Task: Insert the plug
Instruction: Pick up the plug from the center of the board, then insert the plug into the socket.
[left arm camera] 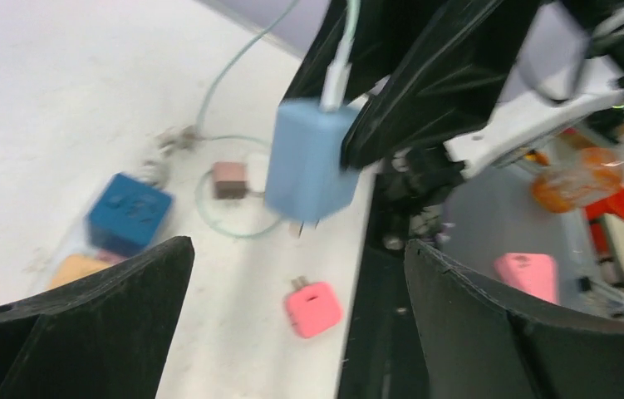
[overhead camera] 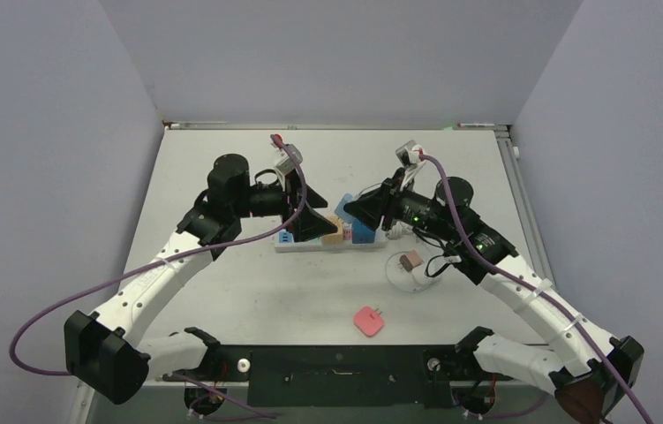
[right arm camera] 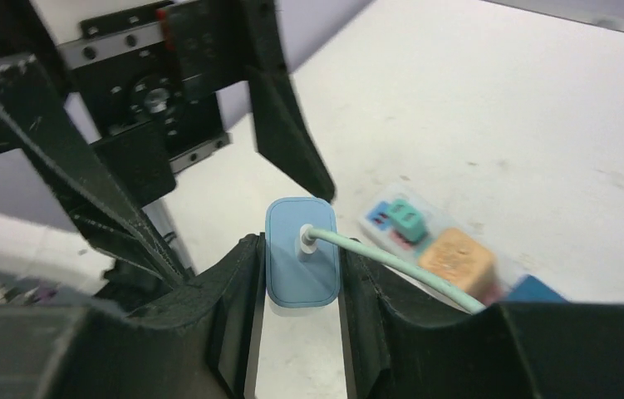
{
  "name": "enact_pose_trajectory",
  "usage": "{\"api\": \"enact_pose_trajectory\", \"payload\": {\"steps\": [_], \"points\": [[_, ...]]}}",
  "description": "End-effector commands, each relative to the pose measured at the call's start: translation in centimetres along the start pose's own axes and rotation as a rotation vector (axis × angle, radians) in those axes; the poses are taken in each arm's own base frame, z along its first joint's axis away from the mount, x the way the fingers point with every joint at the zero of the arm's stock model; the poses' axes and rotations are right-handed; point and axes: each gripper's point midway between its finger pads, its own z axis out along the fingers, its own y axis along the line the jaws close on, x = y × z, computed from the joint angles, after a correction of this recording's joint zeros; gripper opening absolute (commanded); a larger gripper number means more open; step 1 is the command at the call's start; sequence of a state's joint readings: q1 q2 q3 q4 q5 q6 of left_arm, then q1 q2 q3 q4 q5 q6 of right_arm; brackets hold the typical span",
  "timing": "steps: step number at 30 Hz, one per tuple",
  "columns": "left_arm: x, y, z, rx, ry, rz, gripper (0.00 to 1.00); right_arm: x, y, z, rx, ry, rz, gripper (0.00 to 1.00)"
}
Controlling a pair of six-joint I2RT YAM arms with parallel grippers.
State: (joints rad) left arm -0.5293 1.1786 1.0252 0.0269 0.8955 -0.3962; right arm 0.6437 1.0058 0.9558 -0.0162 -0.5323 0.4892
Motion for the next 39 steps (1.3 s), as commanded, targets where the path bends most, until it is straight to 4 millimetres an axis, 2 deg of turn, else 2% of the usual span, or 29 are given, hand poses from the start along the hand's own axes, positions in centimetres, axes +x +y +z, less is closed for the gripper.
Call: {"api": "enact_pose_trajectory", "payload": {"steps": [1, 4, 8, 12, 18, 23, 26, 28, 33, 35, 39], "points": [[3.4, 7.1, -1.8, -0.246, 0.202, 0.204, 0.96, -0.7, -7.1, -1.5, 0.383, 0.031, -0.109, 0.05], [6.0, 11.3, -3.2, -0.351, 0.35, 0.257, 0.96, 0.5, -11.6, -2.2, 0.59, 0.071, -0.144, 0.05], [10.0, 14.7, -5.7, -0.439, 0.531, 0.337, 0.96, 2.6, -17.3, -2.2, 0.812, 0.132, -0.177, 0.05], [12.2, 16.8, -8.2, -0.527, 0.622, 0.36, 0.96, 3.2, -22.0, -2.2, 0.965, 0.141, -0.205, 0.05], [14.7, 19.0, -10.1, -0.584, 0.717, 0.344, 0.97, 4.0, -27.6, -1.6, 1.094, 0.173, -0.228, 0.05], [16.9, 21.1, -11.6, -0.637, 0.806, 0.35, 0.98, 6.4, -30.0, 0.4, 1.065, 0.247, -0.225, 0.05], [17.9, 21.9, -11.8, -0.641, 0.838, 0.349, 0.98, 7.8, -31.0, 1.1, 1.047, 0.259, -0.2, 0.05], [18.3, 22.3, -11.8, -0.646, 0.841, 0.348, 0.98, 8.0, -31.7, 1.5, 1.039, 0.244, -0.187, 0.05], [18.6, 23.3, -11.5, -0.668, 0.82, 0.352, 1.0, 8.8, -33.4, 2.4, 1.018, 0.254, -0.188, 0.05], [18.6, 24.0, -11.7, -0.7, 0.825, 0.349, 0.95, 9.3, -33.5, 3.2, 0.98, 0.272, -0.188, 0.05], [17.9, 25.6, -11.9, -0.763, 0.798, 0.366, 0.95, 10.8, -33.0, 3.7, 0.923, 0.303, -0.175, 0.05]]}}
